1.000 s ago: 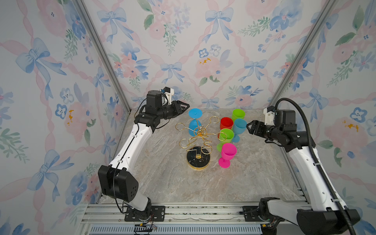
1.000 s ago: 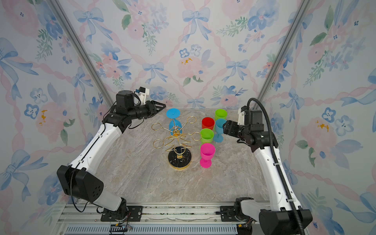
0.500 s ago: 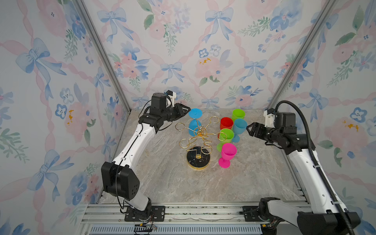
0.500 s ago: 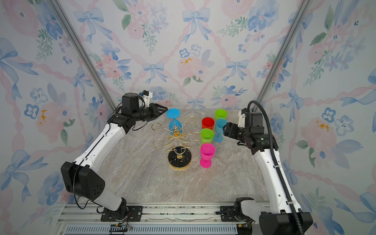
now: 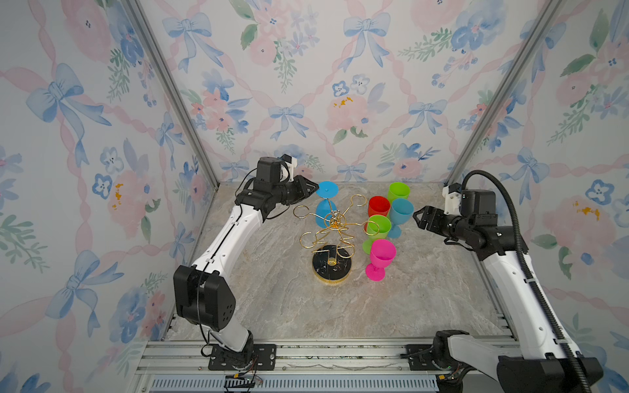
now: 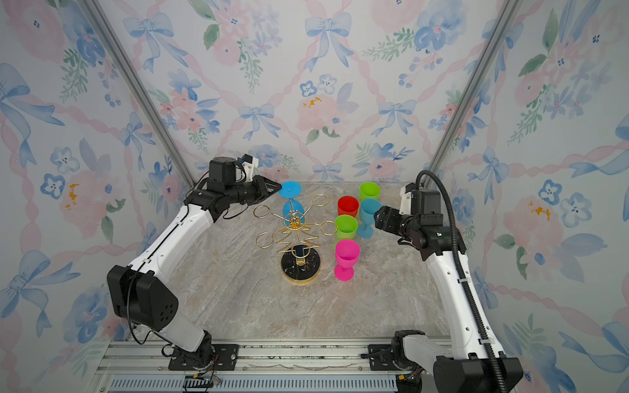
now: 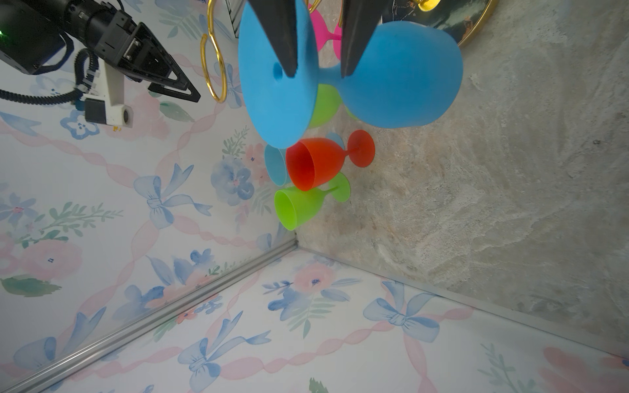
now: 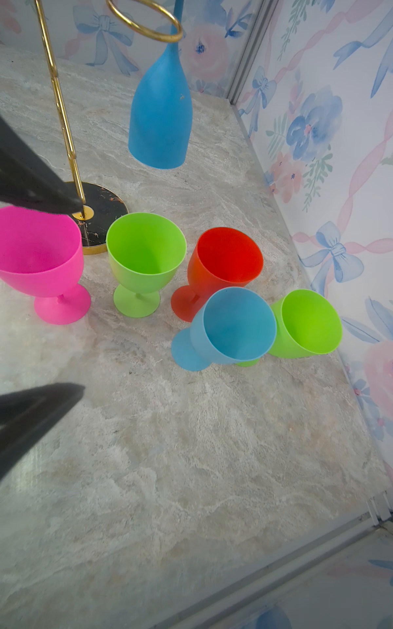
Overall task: Take the wine glass off the wine glass rack
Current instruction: Pick up the wine glass from the wine glass rack.
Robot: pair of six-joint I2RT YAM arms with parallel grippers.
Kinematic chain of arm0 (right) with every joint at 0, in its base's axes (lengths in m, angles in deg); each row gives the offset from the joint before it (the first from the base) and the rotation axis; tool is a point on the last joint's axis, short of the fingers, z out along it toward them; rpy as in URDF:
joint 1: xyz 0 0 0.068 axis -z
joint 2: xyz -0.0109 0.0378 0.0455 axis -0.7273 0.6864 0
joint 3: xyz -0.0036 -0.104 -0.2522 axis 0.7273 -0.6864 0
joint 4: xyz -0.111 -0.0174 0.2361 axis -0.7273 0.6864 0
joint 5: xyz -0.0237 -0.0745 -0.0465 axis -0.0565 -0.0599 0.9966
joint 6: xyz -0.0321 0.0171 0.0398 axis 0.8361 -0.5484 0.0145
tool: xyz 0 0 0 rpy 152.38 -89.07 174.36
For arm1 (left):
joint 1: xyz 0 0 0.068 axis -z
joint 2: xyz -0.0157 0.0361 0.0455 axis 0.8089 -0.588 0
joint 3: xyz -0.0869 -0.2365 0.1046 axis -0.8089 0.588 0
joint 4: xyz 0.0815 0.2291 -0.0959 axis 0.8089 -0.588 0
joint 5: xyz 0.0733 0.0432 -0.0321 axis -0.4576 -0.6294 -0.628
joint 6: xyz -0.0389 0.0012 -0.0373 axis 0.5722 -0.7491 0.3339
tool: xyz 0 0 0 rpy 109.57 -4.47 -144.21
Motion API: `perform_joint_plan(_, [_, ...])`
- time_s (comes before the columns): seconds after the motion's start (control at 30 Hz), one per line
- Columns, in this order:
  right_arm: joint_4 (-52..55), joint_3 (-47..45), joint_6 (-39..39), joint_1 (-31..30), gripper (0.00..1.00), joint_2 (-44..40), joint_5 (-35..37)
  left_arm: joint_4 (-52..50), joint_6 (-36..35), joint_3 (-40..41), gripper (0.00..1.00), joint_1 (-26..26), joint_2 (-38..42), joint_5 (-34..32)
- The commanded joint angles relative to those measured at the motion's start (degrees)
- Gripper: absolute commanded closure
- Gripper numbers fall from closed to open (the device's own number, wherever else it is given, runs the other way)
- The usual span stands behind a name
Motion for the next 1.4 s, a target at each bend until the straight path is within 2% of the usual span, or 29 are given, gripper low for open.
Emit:
perform_joint_plan(0.0, [-0.79, -0.68, -0.73, 0.58, 0.20, -0.87, -0.86, -0.39, -1.23, -1.42, 0.77, 0.37, -0.39, 1.41])
perform_joint_plan(1.37, [-1.31, -2.40, -1.26, 1.18, 0.20, -1.08, -0.90, -0.31, -0.40, -2.84, 1.00, 0.88, 0.27, 4.33])
